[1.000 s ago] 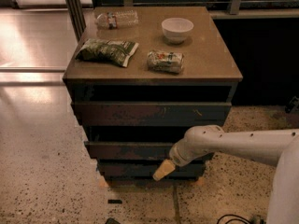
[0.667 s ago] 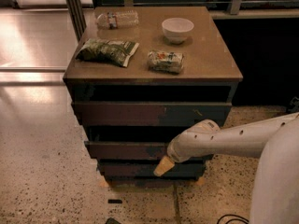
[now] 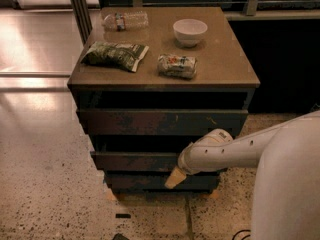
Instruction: Open middle drawer
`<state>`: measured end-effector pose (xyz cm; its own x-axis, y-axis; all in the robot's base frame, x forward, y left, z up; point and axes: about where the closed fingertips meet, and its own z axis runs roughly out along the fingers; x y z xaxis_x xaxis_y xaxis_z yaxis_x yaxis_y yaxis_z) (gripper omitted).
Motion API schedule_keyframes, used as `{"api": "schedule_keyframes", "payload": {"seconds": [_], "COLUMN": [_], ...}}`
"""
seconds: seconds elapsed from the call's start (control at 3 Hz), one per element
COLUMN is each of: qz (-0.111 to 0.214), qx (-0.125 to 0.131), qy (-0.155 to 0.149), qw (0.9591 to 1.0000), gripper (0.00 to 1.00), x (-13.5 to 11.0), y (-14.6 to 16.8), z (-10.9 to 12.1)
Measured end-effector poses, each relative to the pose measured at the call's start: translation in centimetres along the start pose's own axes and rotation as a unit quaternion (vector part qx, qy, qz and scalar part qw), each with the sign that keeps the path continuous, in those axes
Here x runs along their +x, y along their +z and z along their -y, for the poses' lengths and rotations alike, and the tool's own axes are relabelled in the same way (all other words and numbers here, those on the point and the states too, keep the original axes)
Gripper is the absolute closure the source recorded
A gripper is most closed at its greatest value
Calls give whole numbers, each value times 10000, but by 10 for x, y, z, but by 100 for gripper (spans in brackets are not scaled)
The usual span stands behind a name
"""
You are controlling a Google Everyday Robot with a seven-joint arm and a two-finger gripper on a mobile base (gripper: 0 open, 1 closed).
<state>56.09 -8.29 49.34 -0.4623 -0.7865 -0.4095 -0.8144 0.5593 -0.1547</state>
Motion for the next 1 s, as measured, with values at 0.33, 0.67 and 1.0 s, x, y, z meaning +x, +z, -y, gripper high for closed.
{"api": "schedule_keyframes", "payload": {"seconds": [0.33, 0.67, 1.0], "qz": [26, 31, 38], "qx": [-206, -876, -1039], "qy": [217, 793, 956], "qw": [9995, 9930, 9900], "gripper": [0, 0, 0], "x": [7, 31, 43], "y": [14, 41, 46], "z": [3, -6, -6]}}
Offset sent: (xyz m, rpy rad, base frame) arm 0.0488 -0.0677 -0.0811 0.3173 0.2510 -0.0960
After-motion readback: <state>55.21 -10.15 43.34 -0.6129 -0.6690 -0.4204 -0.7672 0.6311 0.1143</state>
